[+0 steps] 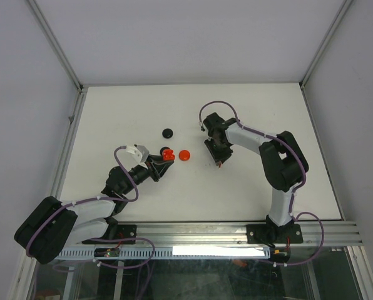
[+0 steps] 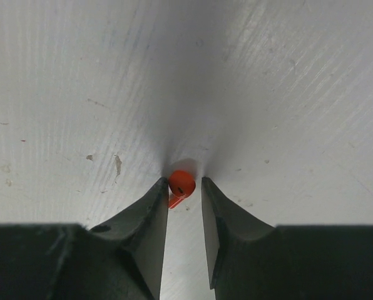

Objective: Insert the wireless bluetooth earbuds into the charging case
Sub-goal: Pick up the earbud from the center of the board.

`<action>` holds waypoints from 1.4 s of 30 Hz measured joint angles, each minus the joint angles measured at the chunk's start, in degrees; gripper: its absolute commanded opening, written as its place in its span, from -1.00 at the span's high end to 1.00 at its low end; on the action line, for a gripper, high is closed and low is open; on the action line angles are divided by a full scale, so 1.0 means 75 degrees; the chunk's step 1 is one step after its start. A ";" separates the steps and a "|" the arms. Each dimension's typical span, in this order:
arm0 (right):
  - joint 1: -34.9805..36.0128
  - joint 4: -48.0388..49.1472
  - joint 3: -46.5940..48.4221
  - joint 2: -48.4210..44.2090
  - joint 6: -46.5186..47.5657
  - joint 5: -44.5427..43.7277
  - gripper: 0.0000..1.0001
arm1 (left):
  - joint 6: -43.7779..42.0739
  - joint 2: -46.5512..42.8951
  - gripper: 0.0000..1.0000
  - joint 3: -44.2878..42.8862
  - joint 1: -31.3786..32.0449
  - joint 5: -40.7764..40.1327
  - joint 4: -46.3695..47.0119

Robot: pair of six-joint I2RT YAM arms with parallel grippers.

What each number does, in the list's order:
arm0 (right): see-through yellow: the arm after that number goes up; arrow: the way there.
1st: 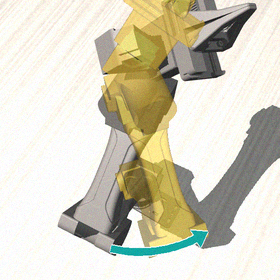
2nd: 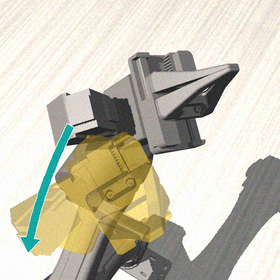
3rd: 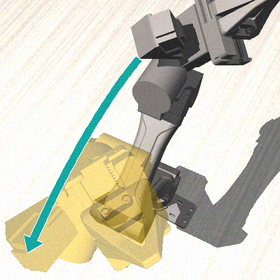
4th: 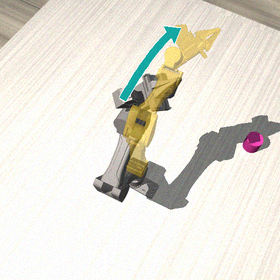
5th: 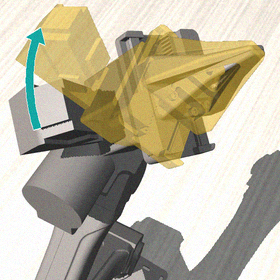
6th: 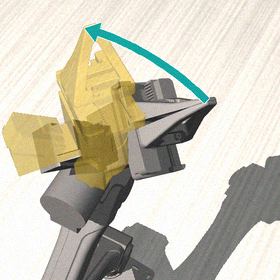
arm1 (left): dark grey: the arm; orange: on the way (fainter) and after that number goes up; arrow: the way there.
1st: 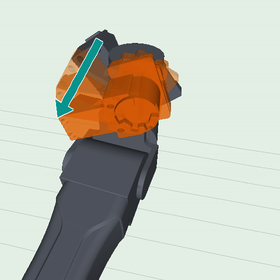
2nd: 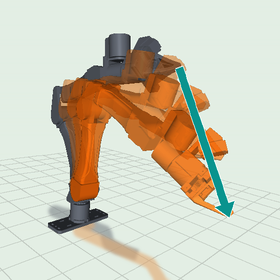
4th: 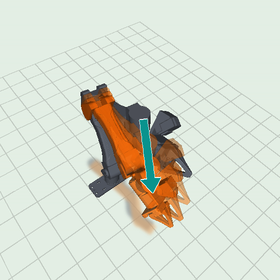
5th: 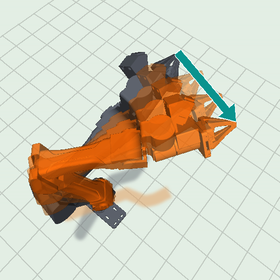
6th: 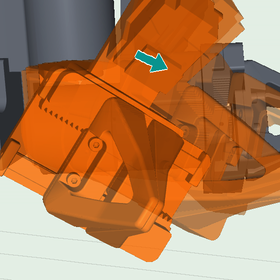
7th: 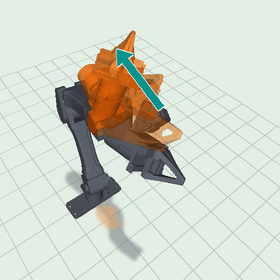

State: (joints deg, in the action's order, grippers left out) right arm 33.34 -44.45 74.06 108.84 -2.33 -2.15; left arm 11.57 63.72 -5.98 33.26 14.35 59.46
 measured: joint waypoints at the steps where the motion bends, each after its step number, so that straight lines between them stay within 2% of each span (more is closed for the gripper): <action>1: 0.0003 0.0000 0.0000 0.0000 0.0006 -0.0006 0.42 | 0.0000 0.0000 1.00 0.0000 0.0000 0.0023 0.0000; 18: 0.0297 0.0166 -0.0213 -0.0259 0.0131 -0.0323 0.74 | 0.0029 0.0000 1.00 0.0000 0.0000 0.0268 0.0076; 26: 0.1072 0.0635 -0.0650 -0.2264 0.0329 -0.0836 0.85 | 0.0181 0.0038 1.00 0.0000 0.0000 0.0586 0.0548; 30: 0.1495 0.1230 -0.0921 -0.3433 0.0638 -0.1003 0.88 | 0.0326 0.0058 1.00 0.0000 0.0000 0.0845 0.0755; 42: 0.3075 0.3424 -0.2296 -0.5831 0.1964 -0.1425 0.90 | 0.0799 0.0119 1.00 -0.0131 0.0000 0.1632 0.1285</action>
State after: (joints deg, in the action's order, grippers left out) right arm 56.40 -18.76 56.84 65.10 12.40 -12.84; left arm 17.56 64.62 -6.96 33.26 26.59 69.10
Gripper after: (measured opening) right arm 0.200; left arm 0.233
